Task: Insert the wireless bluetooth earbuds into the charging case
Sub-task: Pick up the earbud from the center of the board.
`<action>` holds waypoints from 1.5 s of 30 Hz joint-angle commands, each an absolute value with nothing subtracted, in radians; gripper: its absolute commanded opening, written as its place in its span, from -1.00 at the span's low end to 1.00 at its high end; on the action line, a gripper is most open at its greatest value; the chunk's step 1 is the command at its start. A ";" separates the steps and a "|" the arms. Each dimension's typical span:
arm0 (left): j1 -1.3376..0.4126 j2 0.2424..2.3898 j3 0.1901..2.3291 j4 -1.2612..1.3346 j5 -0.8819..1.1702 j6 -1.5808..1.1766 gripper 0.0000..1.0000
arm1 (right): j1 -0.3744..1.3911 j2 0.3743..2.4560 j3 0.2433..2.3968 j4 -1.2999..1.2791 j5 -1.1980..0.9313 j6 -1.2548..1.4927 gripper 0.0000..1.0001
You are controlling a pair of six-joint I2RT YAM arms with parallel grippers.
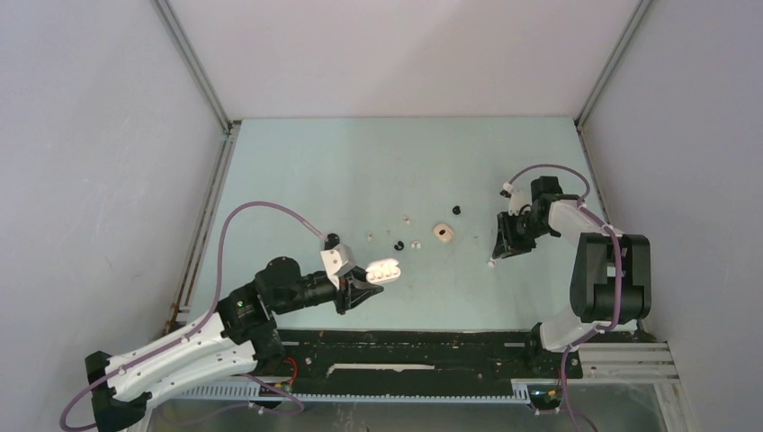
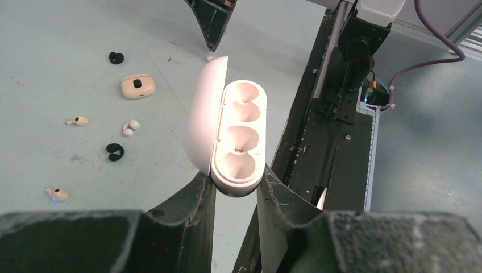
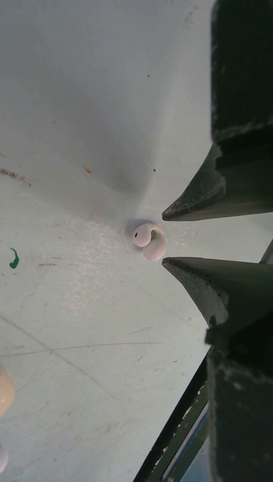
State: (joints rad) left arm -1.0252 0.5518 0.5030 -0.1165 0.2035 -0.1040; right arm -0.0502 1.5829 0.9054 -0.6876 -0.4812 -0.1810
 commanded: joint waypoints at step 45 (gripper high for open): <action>-1.020 0.560 0.515 -0.094 0.211 -0.081 -1.00 | 0.081 1.542 0.963 -0.750 -0.433 -0.234 -0.90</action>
